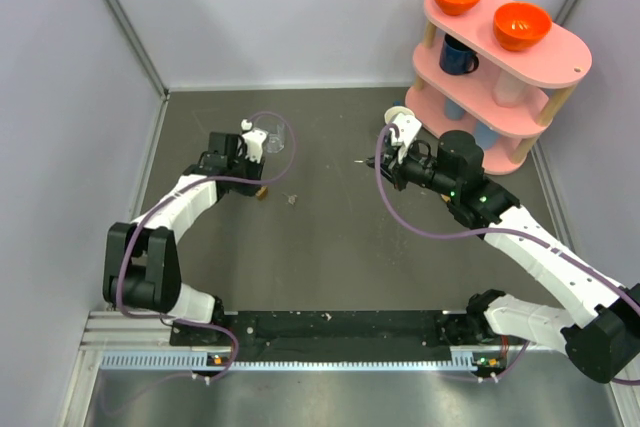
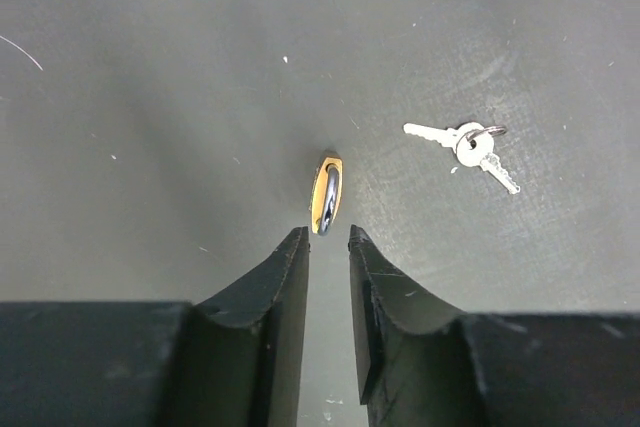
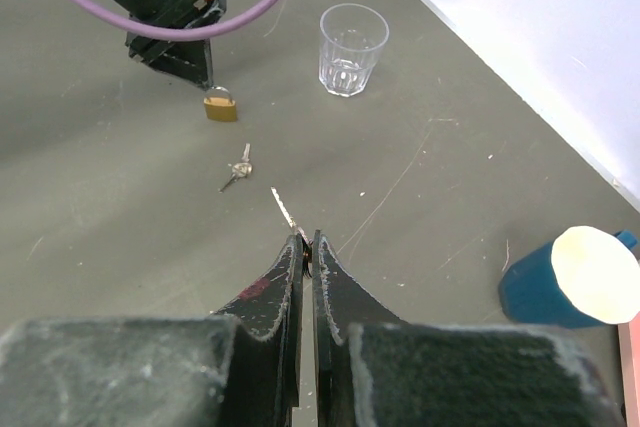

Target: Unlock with the key

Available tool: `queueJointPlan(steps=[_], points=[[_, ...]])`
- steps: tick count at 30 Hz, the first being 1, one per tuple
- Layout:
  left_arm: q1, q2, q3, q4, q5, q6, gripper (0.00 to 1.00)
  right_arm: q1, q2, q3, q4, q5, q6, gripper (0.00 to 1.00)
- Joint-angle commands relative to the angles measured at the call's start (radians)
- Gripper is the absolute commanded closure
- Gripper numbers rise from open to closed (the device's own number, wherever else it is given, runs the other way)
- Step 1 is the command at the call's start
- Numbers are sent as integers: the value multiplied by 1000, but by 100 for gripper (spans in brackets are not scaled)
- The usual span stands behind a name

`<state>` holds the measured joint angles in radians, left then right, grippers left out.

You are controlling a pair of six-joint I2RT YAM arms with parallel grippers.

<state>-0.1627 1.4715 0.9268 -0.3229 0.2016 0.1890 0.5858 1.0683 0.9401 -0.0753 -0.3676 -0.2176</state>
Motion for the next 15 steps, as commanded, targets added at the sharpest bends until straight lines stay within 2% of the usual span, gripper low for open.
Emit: queueJointPlan(steps=[1, 4, 6, 7, 9, 10, 11, 12, 15], points=[[-1, -80, 10, 30, 15, 17, 67, -14, -2, -3, 23, 1, -16, 100], [-1, -118, 0, 42, 9, 23, 56, -14, -4, -4, 23, 2, -17, 100], [-1, -157, -14, 53, 1, 27, 53, -14, -2, -4, 26, 6, -19, 100], [-1, -169, -22, 61, -2, 27, 46, -14, -1, -3, 25, 6, -19, 100], [-1, -215, -46, 88, -16, 27, 39, -14, 2, -4, 25, 6, -20, 100], [-1, -232, -55, 99, -31, 29, 33, -14, 4, -6, 26, 6, -22, 100], [-1, -265, -65, 120, -34, 30, 22, -14, 4, -6, 26, 6, -22, 100], [-1, -284, -83, 133, -39, 38, 16, -14, 2, -6, 28, 6, -22, 100], [-1, -347, -106, 182, -88, 12, 2, -14, 2, -6, 26, 9, -23, 100]])
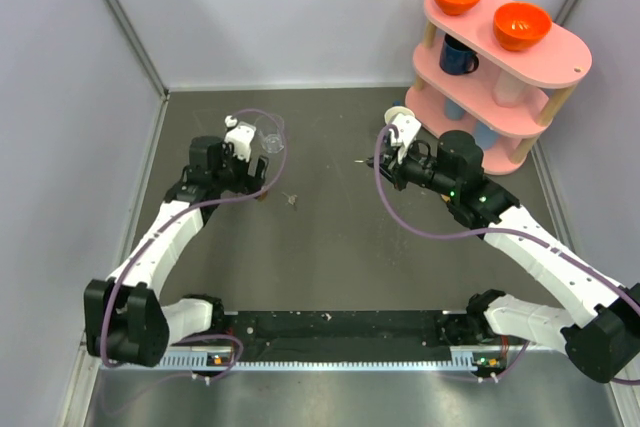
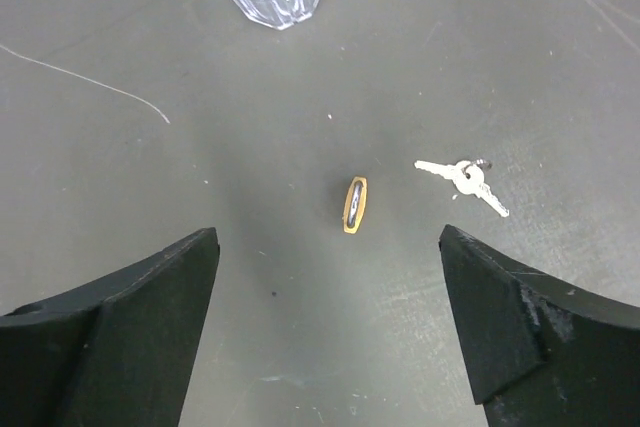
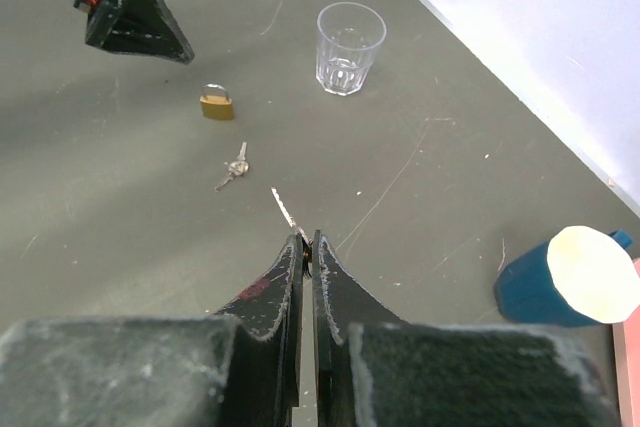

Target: Unlock with the key

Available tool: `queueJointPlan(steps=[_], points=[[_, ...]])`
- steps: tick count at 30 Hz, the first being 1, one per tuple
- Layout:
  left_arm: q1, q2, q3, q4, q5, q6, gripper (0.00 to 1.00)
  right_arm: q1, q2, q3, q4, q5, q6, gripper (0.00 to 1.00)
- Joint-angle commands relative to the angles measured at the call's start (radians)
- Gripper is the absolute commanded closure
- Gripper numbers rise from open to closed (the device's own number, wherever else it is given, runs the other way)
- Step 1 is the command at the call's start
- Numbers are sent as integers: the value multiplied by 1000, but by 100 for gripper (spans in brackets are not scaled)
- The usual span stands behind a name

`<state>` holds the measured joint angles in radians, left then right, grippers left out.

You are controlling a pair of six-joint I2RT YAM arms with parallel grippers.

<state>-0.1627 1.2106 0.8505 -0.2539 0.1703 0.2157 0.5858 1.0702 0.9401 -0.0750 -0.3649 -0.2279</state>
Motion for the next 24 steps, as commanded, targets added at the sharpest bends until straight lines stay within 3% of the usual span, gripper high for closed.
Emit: queueJointPlan(steps=[1, 8, 11, 19, 24], points=[[-1, -95, -30, 122, -70, -27, 1, -15, 0, -7, 24, 6, -13, 100], [-1, -146, -2, 160, -241, -121, 1, -14, -3, -6, 27, 7, -14, 100], [-1, -132, -4, 169, -249, -121, 1, -15, -1, -6, 26, 9, -16, 100], [0, -82, -60, 228, -118, -26, 1, -14, -18, -9, 26, 12, -19, 100], [-1, -59, -53, 148, -8, 68, 6, -15, -10, -9, 24, 6, -19, 100]])
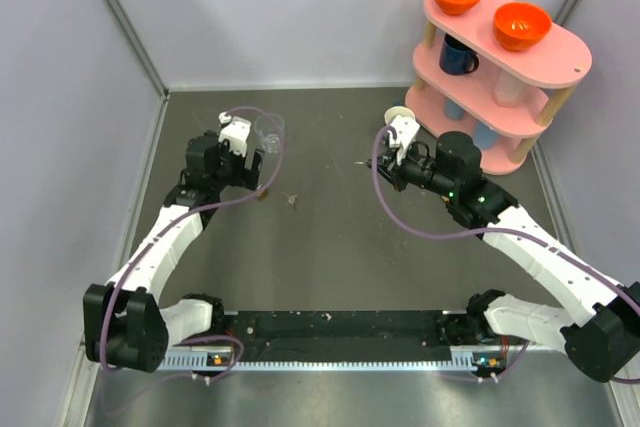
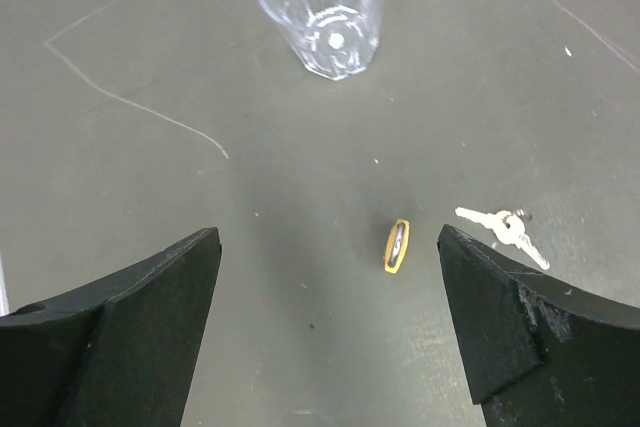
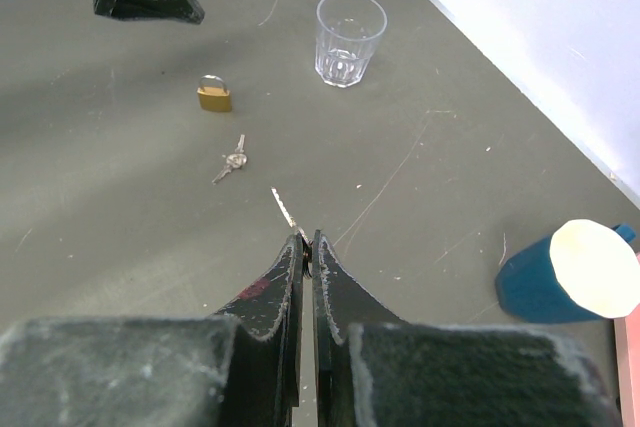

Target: Unlock with the key

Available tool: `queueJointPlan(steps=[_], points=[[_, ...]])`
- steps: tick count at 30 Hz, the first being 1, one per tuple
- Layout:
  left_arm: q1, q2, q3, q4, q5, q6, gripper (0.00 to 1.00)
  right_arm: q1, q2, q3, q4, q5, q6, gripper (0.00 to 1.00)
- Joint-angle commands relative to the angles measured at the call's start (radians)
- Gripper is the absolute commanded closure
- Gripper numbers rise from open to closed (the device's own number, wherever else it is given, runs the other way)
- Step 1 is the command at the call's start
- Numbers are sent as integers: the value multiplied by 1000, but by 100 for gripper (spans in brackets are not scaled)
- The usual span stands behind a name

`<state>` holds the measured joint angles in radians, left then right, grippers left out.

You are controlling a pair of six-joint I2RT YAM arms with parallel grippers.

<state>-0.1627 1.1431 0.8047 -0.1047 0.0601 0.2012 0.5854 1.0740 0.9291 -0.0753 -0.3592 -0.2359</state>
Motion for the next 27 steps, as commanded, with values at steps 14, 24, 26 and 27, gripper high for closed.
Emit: queueJointPlan(steps=[14, 24, 26, 27], points=[[-34, 204, 53, -99, 89, 153, 16, -15, -16, 2, 22, -1, -14, 100], [-58, 354, 96, -122, 78, 159, 19, -15, -13, 1, 22, -3, -19, 100], [-64, 374, 111, -133, 76, 161, 23, -13, -13, 1, 22, -3, -19, 100], [-66, 391, 116, -133, 73, 161, 23, -15, -11, 1, 22, -3, -20, 100]])
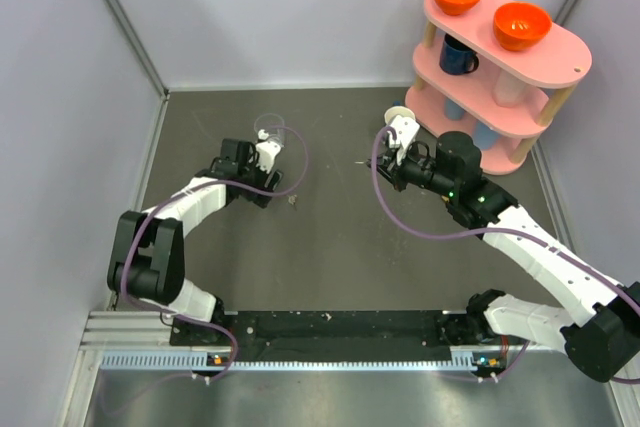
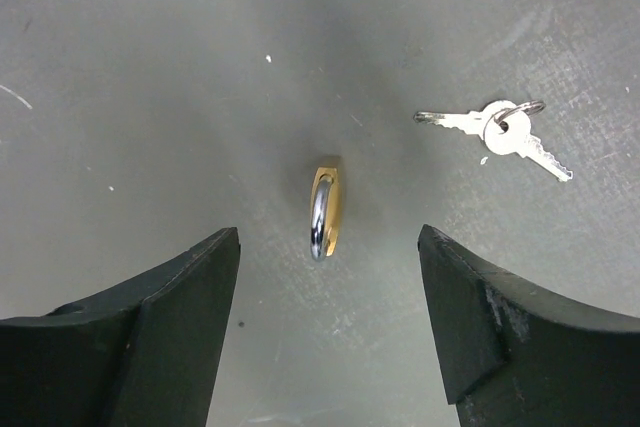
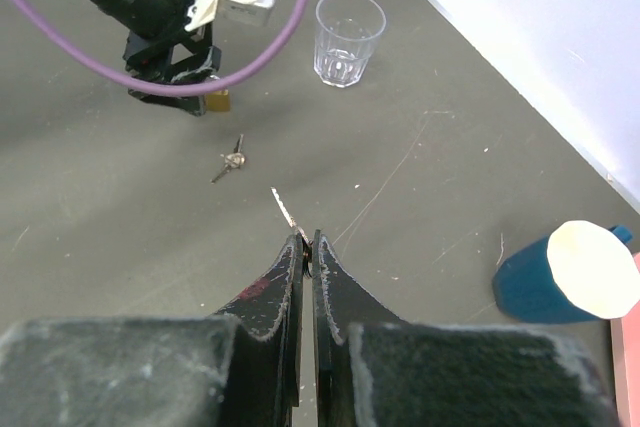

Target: Unlock with the key

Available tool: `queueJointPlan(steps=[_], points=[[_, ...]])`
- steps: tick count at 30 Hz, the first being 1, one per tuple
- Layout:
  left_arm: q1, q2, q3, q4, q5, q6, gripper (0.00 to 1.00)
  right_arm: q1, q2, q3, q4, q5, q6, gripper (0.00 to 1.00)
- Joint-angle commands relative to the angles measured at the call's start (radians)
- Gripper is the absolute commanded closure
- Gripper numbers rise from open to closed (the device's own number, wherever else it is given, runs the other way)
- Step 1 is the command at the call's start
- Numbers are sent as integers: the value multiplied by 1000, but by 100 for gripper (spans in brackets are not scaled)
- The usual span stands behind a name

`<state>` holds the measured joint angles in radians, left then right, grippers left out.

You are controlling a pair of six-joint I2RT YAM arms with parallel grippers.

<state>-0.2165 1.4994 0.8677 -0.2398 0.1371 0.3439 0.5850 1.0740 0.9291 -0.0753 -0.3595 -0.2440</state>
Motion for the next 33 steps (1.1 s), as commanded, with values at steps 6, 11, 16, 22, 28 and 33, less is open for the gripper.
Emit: queueJointPlan(steps=[6, 11, 16, 22, 28, 33], points=[[-18, 93, 79, 2, -31, 26, 29, -14, -9, 0, 22, -6, -12, 100], [-20, 133, 96, 5, -57, 29, 34, -13, -8, -1, 20, -7, -14, 100], [-20, 160, 105, 7, -50, 29, 39, -13, -5, -1, 19, -9, -14, 100], [-20, 170, 109, 7, -45, 29, 46, -13, -3, -1, 20, -7, -15, 100], [-20, 176, 111, 7, -36, 29, 55, -14, -2, -1, 20, -9, -15, 100], [-20, 180, 113, 2, -31, 30, 65, -14, -2, -1, 20, -9, -15, 100]])
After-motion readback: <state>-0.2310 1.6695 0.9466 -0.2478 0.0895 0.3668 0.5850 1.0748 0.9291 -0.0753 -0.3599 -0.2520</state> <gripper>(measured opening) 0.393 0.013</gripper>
